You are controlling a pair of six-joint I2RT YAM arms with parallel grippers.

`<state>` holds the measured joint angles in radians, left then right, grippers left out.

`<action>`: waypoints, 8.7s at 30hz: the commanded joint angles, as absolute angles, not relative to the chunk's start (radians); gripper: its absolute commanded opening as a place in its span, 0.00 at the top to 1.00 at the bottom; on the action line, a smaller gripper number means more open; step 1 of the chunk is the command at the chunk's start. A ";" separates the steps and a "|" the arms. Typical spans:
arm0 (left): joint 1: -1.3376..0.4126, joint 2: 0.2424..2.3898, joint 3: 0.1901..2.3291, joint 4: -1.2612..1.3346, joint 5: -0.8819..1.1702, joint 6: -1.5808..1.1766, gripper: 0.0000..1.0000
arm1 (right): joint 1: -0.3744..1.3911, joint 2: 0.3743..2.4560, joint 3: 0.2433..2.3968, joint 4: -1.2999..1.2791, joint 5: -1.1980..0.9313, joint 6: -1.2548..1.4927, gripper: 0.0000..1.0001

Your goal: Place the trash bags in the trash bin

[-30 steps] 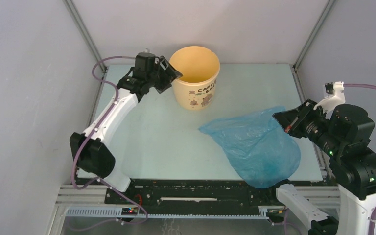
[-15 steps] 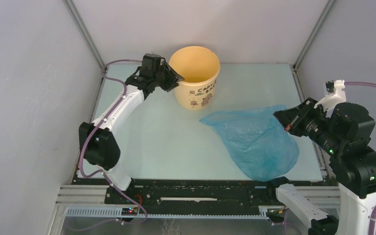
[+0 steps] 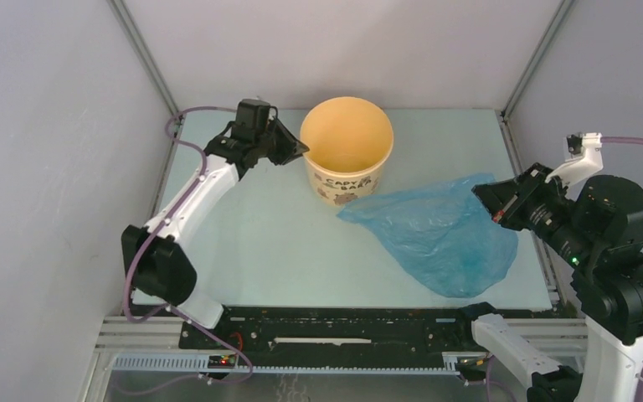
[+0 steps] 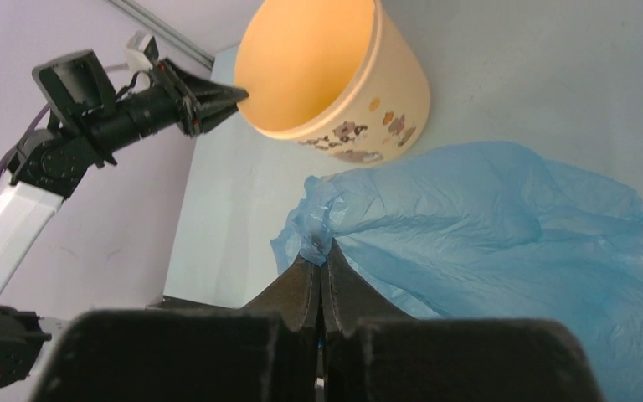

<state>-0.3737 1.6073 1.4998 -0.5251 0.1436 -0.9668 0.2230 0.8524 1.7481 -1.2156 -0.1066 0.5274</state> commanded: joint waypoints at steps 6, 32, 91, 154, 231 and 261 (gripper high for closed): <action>-0.359 1.365 1.362 -0.580 0.139 -0.909 0.85 | 0.218 0.902 1.870 -1.213 -0.108 0.456 1.00; -0.423 1.174 1.135 -0.539 0.260 -0.918 0.44 | 0.300 1.218 2.061 -0.176 -0.668 1.190 1.00; -0.196 0.957 1.775 -0.865 0.003 -0.823 0.00 | 0.141 1.402 1.759 0.164 -0.797 1.455 1.00; -0.441 1.458 1.984 -0.326 0.283 -0.996 1.00 | -0.042 1.181 1.689 -0.238 -0.830 1.141 1.00; -0.265 1.066 1.348 -0.257 0.399 -1.028 1.00 | 0.771 1.688 2.381 -1.150 -0.028 0.242 0.47; -0.231 1.092 1.225 -0.336 0.265 -1.002 1.00 | 0.757 1.889 1.832 -0.719 0.116 0.232 0.57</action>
<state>-0.2562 1.0775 1.2415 -0.3248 0.2939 -1.0378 0.7506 1.8317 1.7935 -0.7776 0.1673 0.1837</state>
